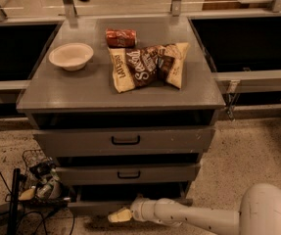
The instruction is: Open bottom drawer
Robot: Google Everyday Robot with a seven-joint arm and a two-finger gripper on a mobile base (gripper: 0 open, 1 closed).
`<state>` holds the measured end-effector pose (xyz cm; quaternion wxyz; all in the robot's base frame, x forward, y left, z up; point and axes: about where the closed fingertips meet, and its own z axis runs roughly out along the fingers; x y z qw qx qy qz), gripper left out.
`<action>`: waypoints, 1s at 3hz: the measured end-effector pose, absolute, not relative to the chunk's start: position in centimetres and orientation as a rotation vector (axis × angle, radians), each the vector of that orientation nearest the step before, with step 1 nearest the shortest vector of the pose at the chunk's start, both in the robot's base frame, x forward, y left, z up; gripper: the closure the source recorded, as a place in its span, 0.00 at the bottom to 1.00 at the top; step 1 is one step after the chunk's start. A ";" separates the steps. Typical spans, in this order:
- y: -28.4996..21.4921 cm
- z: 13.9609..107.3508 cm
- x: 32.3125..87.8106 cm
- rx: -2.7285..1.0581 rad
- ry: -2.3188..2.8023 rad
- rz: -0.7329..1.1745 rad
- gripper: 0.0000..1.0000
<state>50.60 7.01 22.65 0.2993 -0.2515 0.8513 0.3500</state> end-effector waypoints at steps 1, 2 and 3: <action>7.2 22.4 50.5 -0.669 2.265 0.936 0.00; 7.2 22.6 50.5 -0.669 2.265 0.936 0.00; 7.4 22.7 49.2 -0.687 2.268 0.962 0.00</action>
Offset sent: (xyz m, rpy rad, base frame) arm -0.0562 -0.0007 -0.0300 0.0159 0.0856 0.0789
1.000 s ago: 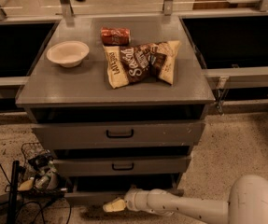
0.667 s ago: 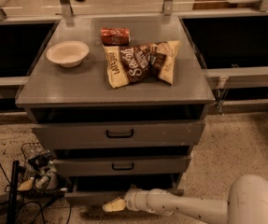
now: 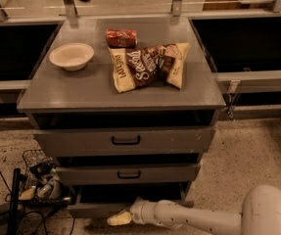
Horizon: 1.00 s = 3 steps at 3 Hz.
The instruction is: Open bottom drawer
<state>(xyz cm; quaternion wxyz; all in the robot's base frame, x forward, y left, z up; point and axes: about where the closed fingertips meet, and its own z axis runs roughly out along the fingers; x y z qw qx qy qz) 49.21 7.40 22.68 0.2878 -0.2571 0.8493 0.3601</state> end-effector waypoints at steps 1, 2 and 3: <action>7.4 22.6 47.8 -0.709 2.275 0.972 0.00; 7.4 22.6 47.8 -0.709 2.275 0.972 0.00; 7.4 22.5 47.3 -0.715 2.280 0.986 0.00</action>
Offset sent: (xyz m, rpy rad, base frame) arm -0.1678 -0.0114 -0.0158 -0.0365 0.0829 0.1957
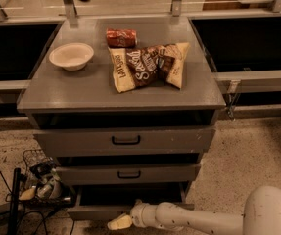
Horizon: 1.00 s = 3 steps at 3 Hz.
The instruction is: Open bottom drawer
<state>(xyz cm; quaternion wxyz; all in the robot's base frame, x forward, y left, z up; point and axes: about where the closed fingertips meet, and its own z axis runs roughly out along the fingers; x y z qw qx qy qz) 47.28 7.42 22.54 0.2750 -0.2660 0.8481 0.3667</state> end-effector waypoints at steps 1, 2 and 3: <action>7.5 22.4 46.1 -0.739 2.285 1.000 0.00; 7.5 22.7 46.1 -0.739 2.285 1.001 0.00; 7.6 22.8 44.6 -0.767 2.286 1.025 0.00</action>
Offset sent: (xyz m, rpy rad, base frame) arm -0.1481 0.0035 -0.0192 0.0315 0.0464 0.2336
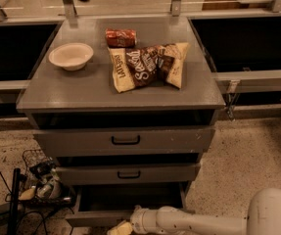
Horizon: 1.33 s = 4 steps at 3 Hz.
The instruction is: Open bottom drawer
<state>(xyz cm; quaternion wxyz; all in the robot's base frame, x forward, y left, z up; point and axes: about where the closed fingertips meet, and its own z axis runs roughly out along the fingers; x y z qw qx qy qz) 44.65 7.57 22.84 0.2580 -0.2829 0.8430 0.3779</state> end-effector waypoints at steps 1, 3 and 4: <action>7.6 22.8 44.7 -0.767 2.286 1.025 0.00; 7.4 23.7 47.4 -0.727 2.254 0.965 0.00; 7.3 23.4 47.9 -0.713 2.261 0.969 0.00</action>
Offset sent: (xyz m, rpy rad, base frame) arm 0.0373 -0.0058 -0.0050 0.0059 -0.0334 -0.0731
